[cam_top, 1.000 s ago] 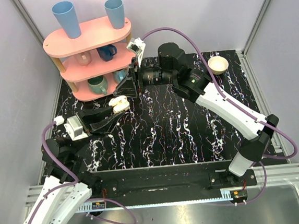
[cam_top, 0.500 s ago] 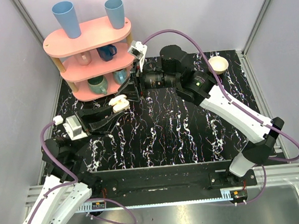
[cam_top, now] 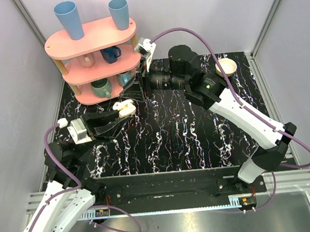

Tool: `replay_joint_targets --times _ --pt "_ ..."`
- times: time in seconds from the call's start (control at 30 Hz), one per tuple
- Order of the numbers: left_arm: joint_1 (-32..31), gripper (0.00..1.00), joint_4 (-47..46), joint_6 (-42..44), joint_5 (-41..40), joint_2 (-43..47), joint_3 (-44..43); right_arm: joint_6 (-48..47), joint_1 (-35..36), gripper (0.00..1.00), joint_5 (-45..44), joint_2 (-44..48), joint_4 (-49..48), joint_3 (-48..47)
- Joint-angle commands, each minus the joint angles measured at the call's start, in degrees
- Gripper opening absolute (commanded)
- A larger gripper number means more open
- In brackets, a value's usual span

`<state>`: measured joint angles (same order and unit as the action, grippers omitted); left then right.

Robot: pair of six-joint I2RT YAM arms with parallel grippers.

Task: Insert the wireless bluetooth earbuds into the charging case
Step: Close the charging case with the earbuds.

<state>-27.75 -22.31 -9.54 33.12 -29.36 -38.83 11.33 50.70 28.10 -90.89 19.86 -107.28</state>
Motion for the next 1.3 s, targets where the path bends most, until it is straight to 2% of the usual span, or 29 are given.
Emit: replay_joint_targets --times 0.0,0.77,1.27 --pt "0.0 0.00 -0.7 -0.2 1.8 -0.3 0.4 -0.1 0.7 0.47 -0.4 -0.2 -0.4 -3.6" --pt "0.0 0.00 -1.2 1.7 1.2 -1.7 0.8 2.2 0.8 0.46 2.4 -0.3 3.6 -0.4" --pt "0.0 0.00 -2.0 1.8 -2.3 -1.0 1.6 2.9 2.5 0.46 3.5 2.3 4.8 2.5"
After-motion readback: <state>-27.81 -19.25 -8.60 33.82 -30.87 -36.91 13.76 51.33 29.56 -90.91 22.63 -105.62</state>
